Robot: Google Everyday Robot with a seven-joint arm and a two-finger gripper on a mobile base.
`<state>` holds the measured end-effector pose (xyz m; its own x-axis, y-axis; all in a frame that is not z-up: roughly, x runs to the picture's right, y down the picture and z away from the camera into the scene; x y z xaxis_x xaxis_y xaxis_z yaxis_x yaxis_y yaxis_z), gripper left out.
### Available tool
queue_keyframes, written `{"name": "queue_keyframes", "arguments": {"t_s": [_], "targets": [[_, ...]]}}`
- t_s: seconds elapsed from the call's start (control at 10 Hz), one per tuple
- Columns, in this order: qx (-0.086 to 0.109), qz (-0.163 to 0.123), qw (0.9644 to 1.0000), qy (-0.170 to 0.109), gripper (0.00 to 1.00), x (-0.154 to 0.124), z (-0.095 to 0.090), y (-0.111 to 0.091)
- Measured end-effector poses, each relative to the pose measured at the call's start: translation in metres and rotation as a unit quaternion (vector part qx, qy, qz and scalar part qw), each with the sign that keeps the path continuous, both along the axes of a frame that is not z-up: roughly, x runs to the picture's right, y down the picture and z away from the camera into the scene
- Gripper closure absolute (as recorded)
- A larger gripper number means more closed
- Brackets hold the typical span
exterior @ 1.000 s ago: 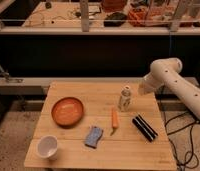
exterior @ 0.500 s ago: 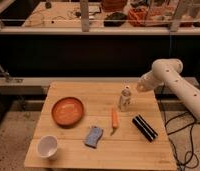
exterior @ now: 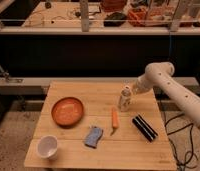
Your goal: Knock the bottle over
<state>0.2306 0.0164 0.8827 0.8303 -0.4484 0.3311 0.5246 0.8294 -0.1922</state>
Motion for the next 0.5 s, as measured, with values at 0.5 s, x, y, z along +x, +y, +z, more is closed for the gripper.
{"name": "queue_keyframes", "arguments": {"t_s": [0.5], "targets": [[-0.052,-0.039,0.9956,-0.068,0.97,-0.099,-0.024,0.053]]}}
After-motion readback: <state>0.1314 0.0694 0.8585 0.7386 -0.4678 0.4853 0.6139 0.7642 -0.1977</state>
